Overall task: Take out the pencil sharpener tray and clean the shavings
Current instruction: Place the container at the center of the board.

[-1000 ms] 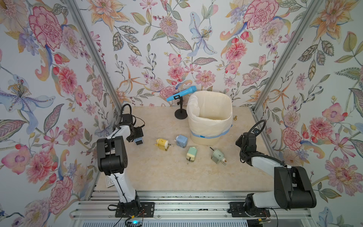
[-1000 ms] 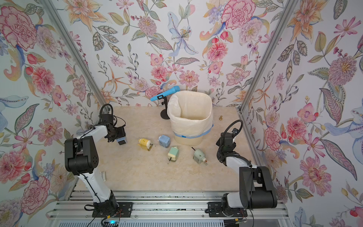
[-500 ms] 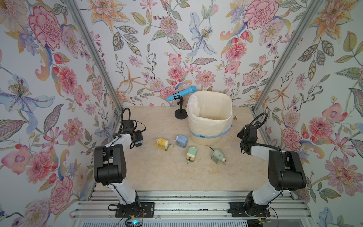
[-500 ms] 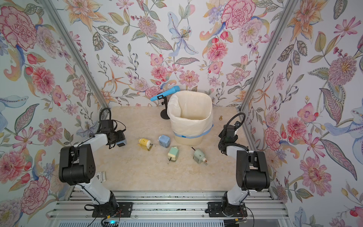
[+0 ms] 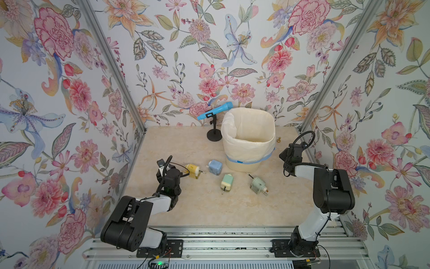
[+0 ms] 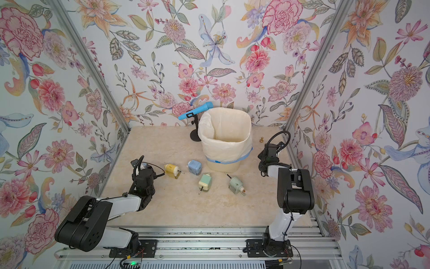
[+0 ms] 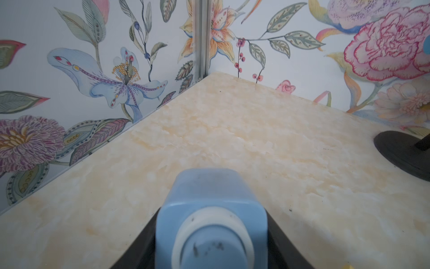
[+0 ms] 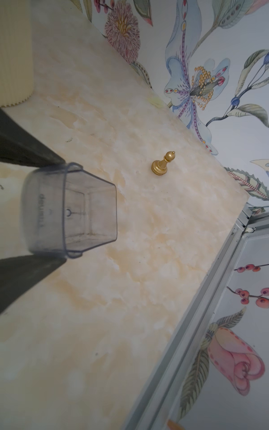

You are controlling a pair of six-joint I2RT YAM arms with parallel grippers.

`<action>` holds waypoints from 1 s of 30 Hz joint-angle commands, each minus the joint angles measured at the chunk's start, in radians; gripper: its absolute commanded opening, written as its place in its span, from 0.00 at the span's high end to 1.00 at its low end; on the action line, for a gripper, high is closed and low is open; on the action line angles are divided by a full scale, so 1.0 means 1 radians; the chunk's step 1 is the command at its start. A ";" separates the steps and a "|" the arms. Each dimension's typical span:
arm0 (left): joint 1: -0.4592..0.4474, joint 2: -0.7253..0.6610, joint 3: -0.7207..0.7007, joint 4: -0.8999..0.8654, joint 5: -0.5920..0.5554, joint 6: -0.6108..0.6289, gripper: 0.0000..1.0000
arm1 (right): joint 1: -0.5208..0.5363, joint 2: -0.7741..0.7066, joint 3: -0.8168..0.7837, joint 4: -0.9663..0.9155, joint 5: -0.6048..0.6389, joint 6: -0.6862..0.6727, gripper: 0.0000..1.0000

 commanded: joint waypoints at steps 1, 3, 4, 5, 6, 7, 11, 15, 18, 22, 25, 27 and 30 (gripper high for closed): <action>-0.060 0.023 -0.050 0.199 -0.217 -0.015 0.79 | 0.002 0.035 0.089 -0.171 -0.006 0.042 0.60; -0.094 0.036 -0.068 0.230 -0.249 -0.027 0.77 | 0.007 0.048 0.105 -0.218 0.003 0.047 0.60; -0.103 0.037 -0.070 0.220 -0.247 -0.057 0.77 | 0.011 0.047 0.106 -0.241 0.015 0.057 0.59; -0.119 0.035 -0.073 0.199 -0.251 -0.094 0.77 | 0.018 0.047 0.106 -0.260 0.032 0.059 0.59; -0.137 0.038 -0.083 0.208 -0.267 -0.116 0.78 | 0.027 0.049 0.109 -0.284 0.051 0.058 0.58; -0.149 0.047 -0.096 0.235 -0.277 -0.125 0.77 | 0.035 0.051 0.113 -0.306 0.066 0.055 0.58; -0.181 0.118 -0.119 0.303 -0.307 -0.162 0.77 | 0.058 0.058 0.104 -0.363 0.103 0.074 0.54; -0.218 0.182 -0.131 0.373 -0.334 -0.158 0.76 | 0.061 0.015 0.056 -0.361 0.110 0.097 0.50; -0.234 0.211 -0.135 0.386 -0.338 -0.179 0.74 | 0.072 -0.007 0.025 -0.362 0.087 0.115 0.42; -0.240 0.230 -0.164 0.387 -0.333 -0.246 0.74 | 0.093 -0.035 -0.018 -0.361 0.080 0.133 0.18; -0.251 0.250 -0.168 0.402 -0.330 -0.265 0.73 | 0.108 -0.050 -0.046 -0.361 0.081 0.137 0.04; -0.259 0.261 -0.206 0.416 -0.332 -0.272 0.73 | 0.116 -0.083 -0.081 -0.335 0.079 0.142 0.03; -0.264 0.269 -0.213 0.432 -0.342 -0.274 0.71 | 0.119 -0.171 -0.157 -0.262 0.059 0.150 0.03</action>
